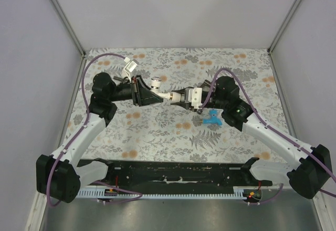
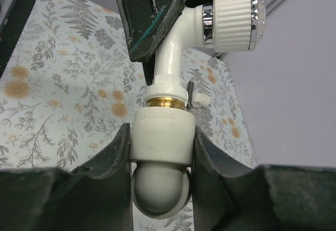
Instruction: Install the water faucets
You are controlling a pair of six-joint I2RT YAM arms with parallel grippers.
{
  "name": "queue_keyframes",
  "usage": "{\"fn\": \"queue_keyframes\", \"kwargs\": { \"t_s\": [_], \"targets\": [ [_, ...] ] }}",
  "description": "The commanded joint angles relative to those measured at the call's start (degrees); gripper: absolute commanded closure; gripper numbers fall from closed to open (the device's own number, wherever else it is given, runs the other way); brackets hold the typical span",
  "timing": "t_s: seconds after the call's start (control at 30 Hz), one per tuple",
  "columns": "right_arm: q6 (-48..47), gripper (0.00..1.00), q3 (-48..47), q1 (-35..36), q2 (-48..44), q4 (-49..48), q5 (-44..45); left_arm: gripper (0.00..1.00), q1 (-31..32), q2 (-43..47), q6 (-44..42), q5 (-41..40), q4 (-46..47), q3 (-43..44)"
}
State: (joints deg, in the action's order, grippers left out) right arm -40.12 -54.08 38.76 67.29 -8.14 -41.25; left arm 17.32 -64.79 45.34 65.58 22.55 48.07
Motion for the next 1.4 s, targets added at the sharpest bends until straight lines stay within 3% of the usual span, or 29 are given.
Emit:
{"fn": "queue_keyframes", "kwargs": {
  "t_s": [0.0, 0.03, 0.07, 0.4, 0.53, 0.63, 0.7, 0.77, 0.83, 0.9, 1.03, 1.2, 1.37],
  "targets": [
    [15.83, 0.88, -1.55, -0.44, 0.83, -2.58, 0.12, 0.98, -0.01, 3.0, -4.53, 0.08, 3.39, 2.37],
    [20.47, 0.99, -2.07, -0.44, 1.09, -2.67, 0.21, 0.98, -0.01, 3.96, -7.95, -0.71, 1.99, 2.29],
    [24.43, 1.0, -3.03, -0.53, 1.53, -2.58, -0.05, 0.98, -0.01, 5.19, -13.04, -1.5, 0.76, 2.11],
    [70.32, 1.0, -16.31, -4.13, 12.33, 4.71, -10.15, 0.98, 2.18, 17.68, -63.74, -13.0, -1.72, -8.24],
    [81.59, 1.0, -18.77, -4.57, 17.25, 4.27, -14.9, 0.98, 5.17, 20.76, -72.23, -20.75, -0.58, -12.12],
    [83.09, 0.98, -19.92, -4.75, 19.46, 6.29, -14.73, 0.98, 5.27, 22.07, -67.87, -23.03, 5.29, -14.75],
    [82.92, 0.84, -20.36, -4.84, 19.72, 6.56, -13.77, 0.98, 5.18, 22.43, -62.24, -25.4, 8.12, -16.16],
    [80.04, 0.63, -21.06, -4.84, 19.29, 8.05, -11.75, 0.98, 5.27, 22.43, -55.14, -28.65, 8.22, -16.35],
    [74.34, 0.41, -21.85, -5.19, 18.24, 10.68, -10.26, 0.98, 5.27, 21.65, -46.7, -32.77, 4.81, -15.3],
    [65.73, 0.27, -21.77, -5.71, 15.78, 12.18, -8.41, 0.98, 4.66, 19.98, -37.13, -35.78, -0.72, -13.19],
    [40.98, 0.16, -17.39, -6.33, 8.15, 13.94, -3.41, 0.98, 1.23, 14.89, -19.64, -29.13, -1.73, -11.42],
    [8.63, 0.12, -5.7, -6.24, -3.2, 10.44, 2.23, 0.98, -2.81, 7.42, 5.14, -17.44, 13.36, -12.48],
    [-5.75, 0.1, 3.28, -6.24, -7.34, 0.86, 1.79, 0.98, -3.43, -1.11, 25.29, -7.77, 26.3, -8.88]
  ]
}}
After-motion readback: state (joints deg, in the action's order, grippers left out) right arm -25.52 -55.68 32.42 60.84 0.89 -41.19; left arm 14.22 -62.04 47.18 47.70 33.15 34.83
